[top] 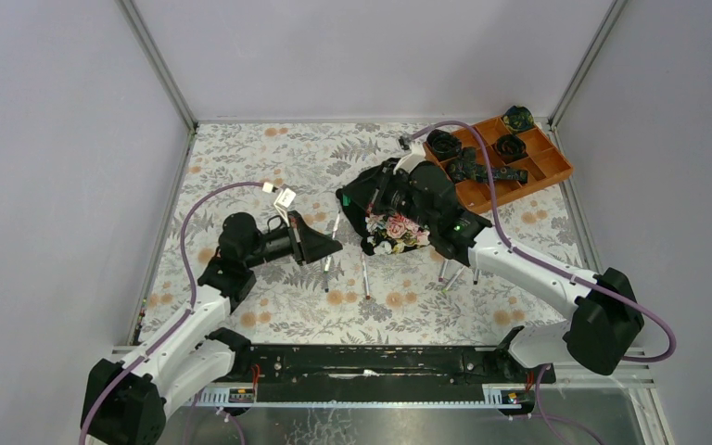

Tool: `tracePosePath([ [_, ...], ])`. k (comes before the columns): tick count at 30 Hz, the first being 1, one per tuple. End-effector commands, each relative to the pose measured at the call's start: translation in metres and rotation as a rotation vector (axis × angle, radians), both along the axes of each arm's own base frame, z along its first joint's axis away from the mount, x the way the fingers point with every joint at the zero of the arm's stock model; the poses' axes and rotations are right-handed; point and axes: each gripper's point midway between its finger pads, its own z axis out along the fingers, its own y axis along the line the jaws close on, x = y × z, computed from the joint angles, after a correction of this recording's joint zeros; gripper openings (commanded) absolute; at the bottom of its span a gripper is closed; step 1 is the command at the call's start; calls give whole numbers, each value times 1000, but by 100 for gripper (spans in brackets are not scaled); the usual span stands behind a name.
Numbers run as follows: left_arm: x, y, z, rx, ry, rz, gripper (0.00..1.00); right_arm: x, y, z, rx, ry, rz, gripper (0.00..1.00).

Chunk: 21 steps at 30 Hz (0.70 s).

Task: Insert the pens into the pen caps

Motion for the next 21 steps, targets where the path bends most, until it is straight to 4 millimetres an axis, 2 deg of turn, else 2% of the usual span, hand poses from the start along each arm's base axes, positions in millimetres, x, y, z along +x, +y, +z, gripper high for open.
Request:
tracePosePath([
  [1, -4, -5, 12, -28, -56, -38, 0, -4, 8, 43, 121, -82, 36, 0],
  [8, -3, -5, 9, -17, -52, -26, 0, -7, 14, 44, 123, -80, 71, 0],
  [21, -2, -3, 11, -7, -67, -9, 0, -12, 17, 22, 84, -57, 91, 0],
])
